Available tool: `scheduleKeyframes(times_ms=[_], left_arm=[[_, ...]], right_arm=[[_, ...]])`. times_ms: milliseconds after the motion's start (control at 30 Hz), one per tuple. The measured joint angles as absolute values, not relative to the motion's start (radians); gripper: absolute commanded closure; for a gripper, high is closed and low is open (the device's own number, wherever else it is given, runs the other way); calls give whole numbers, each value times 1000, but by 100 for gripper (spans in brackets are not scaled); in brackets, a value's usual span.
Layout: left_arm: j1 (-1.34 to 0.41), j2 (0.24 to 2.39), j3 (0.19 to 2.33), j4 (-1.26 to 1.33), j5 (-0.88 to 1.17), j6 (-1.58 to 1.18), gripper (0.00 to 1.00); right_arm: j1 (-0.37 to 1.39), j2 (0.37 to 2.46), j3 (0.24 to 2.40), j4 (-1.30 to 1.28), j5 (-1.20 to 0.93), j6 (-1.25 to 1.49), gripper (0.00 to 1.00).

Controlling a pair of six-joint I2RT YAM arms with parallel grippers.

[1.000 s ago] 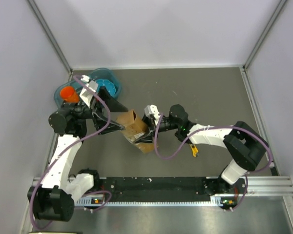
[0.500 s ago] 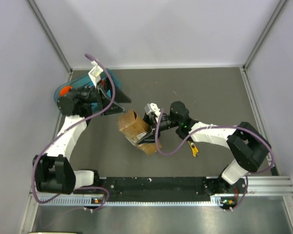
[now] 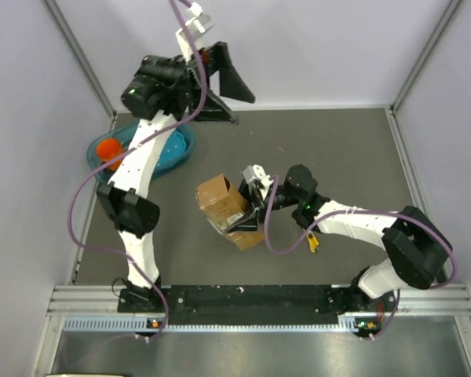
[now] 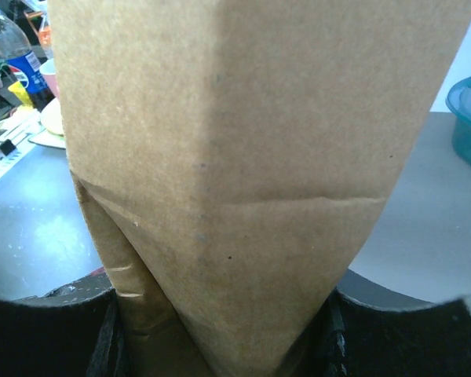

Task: Unpack the express box
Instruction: Pick up the express box from the center of the board.

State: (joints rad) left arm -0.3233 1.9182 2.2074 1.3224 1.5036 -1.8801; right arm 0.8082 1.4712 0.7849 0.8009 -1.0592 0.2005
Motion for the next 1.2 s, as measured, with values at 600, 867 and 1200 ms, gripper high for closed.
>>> scheduleKeyframes(times_ms=[600,867,1200], left_arm=[[-417,1795,2395,-52,1112,-407,1],[-410,1574,2026,-757,829,216,1],[-384,1300,2031,-1178,845,432,1]], right_arm=[[807,1296,747,738,-1036,185,78],[793,1300,746,723,-1018,176,76],[784,1441,746,865,-1057,233,74]])
